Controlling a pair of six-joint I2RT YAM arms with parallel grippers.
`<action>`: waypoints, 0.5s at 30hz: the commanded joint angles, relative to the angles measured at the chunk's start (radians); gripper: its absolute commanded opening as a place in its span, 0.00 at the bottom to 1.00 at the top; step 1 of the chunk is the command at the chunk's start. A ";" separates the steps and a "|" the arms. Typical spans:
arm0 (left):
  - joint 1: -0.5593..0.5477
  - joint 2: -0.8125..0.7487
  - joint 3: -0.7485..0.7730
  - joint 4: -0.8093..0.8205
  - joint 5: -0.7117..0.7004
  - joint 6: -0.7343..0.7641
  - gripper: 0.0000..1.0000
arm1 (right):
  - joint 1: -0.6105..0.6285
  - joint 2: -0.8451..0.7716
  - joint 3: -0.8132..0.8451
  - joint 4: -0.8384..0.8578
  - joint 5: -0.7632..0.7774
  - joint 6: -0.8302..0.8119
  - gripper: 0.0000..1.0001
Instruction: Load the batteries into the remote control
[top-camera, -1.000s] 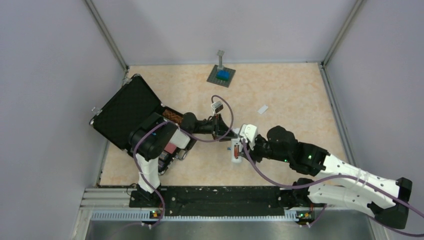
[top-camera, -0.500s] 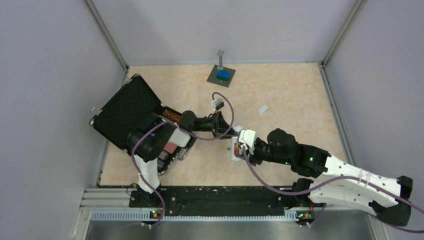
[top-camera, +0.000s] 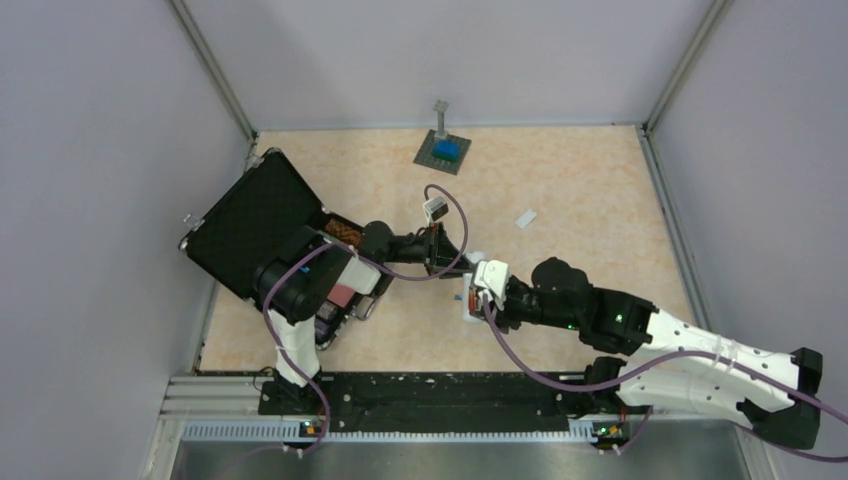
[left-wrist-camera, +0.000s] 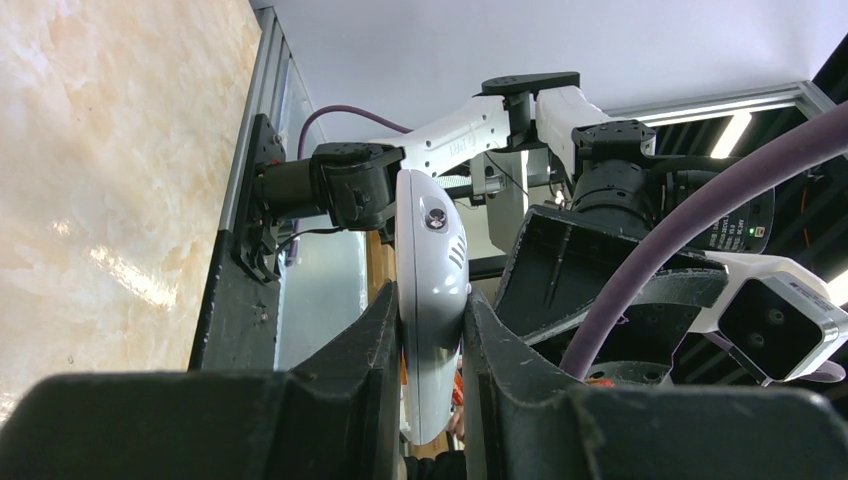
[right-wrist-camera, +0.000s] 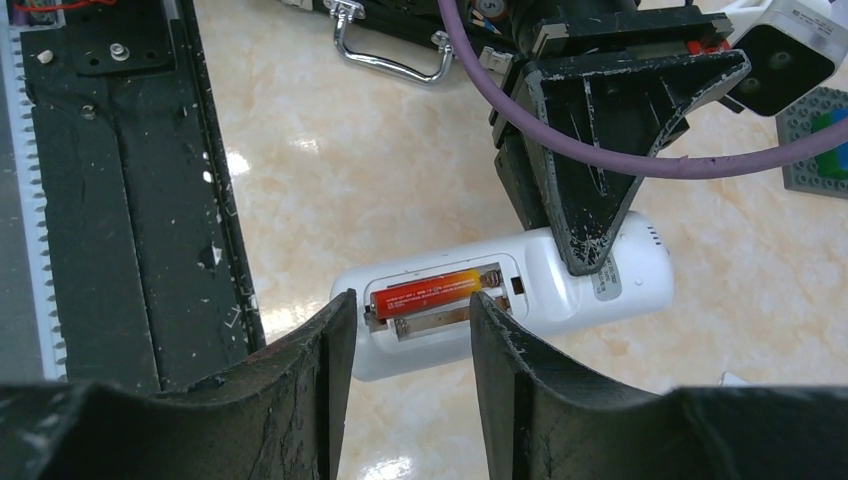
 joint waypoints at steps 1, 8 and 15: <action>-0.002 -0.038 0.013 0.116 -0.004 -0.016 0.00 | 0.023 0.014 0.013 0.029 0.001 -0.007 0.45; -0.003 -0.043 0.005 0.116 -0.002 -0.012 0.00 | 0.026 0.026 0.012 0.030 0.036 -0.007 0.36; -0.003 -0.040 0.003 0.116 -0.003 -0.010 0.00 | 0.025 0.031 0.009 0.032 0.040 -0.003 0.30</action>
